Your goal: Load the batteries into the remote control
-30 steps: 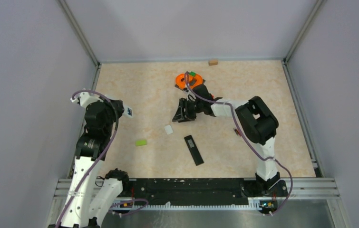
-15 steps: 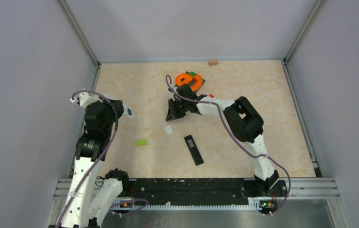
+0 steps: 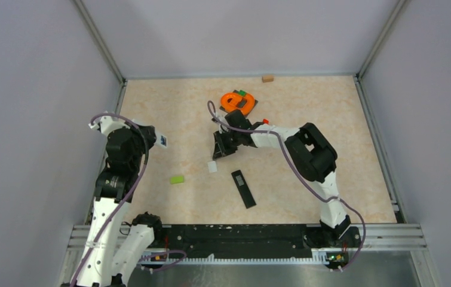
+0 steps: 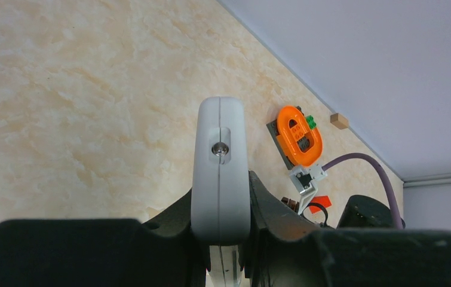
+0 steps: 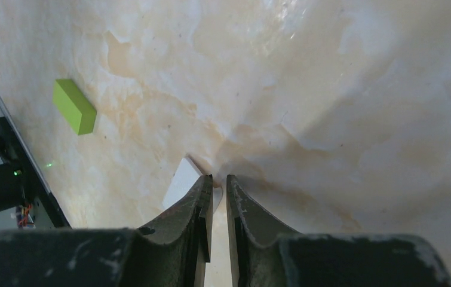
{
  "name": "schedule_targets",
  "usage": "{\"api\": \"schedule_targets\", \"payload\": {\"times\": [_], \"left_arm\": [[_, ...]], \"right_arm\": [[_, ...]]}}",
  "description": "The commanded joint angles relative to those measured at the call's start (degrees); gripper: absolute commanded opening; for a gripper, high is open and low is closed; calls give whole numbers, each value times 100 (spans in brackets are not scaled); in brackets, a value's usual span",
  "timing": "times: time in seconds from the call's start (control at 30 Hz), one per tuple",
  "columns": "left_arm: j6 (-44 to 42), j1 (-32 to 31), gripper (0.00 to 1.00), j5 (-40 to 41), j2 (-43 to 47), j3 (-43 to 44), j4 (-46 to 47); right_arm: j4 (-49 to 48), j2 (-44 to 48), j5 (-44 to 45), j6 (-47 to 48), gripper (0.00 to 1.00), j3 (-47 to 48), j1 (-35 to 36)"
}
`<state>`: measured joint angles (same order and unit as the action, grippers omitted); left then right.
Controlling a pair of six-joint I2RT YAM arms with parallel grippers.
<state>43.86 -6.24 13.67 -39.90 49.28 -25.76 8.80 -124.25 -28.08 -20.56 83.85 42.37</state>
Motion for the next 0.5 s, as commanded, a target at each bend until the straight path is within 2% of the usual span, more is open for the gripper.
{"api": "schedule_targets", "payload": {"times": [0.0, 0.17, 0.27, 0.47], "left_arm": [[44, 35, 0, -110, 5, -30, 264], [53, 35, 0, -113, 13, -40, 256], [45, 35, 0, -89, 24, -39, 248], [-8, 35, 0, 81, 98, 13, 170]], "right_arm": [[619, 155, -30, 563, 17, -413, 132], [692, 370, 381, 789, 17, -513, 363], [764, 565, 943, 992, 17, -476, 562], [733, 946, 1764, 1206, 30, -401, 828]]}}
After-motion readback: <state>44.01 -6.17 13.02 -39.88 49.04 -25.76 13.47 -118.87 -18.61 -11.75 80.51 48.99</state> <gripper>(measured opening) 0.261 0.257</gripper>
